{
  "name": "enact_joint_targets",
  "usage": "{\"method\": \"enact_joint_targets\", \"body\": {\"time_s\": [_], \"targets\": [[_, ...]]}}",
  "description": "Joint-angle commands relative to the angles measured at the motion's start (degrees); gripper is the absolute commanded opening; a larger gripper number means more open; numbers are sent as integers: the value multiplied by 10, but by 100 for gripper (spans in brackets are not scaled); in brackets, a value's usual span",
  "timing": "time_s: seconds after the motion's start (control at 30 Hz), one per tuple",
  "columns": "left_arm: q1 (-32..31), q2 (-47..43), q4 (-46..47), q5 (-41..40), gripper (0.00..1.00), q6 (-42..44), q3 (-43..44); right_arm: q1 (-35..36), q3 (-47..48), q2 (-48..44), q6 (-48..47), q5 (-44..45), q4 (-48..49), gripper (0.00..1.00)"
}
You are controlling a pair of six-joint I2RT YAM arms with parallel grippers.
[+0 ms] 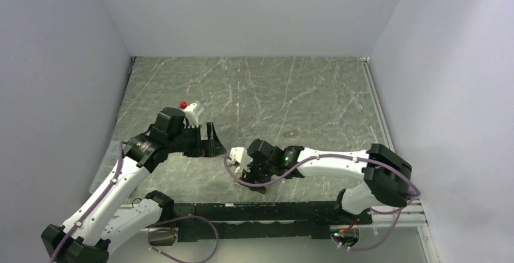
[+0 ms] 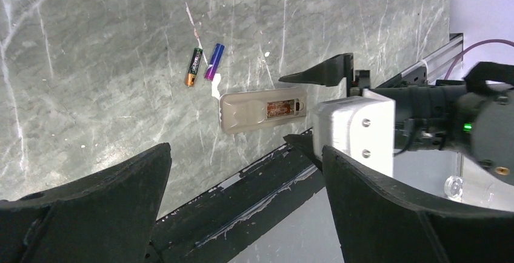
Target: Load the batteries into the remote control
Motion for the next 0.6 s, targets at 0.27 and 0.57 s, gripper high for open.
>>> {"method": "enact_joint_targets", "body": {"time_s": [0.27, 0.57], "targets": [[3, -19, 17, 1, 99, 4, -10, -19, 49, -102, -12, 14, 8, 100], [3, -38, 17, -8, 99, 6, -14, -29, 13, -121, -18, 94, 86, 100]]}}
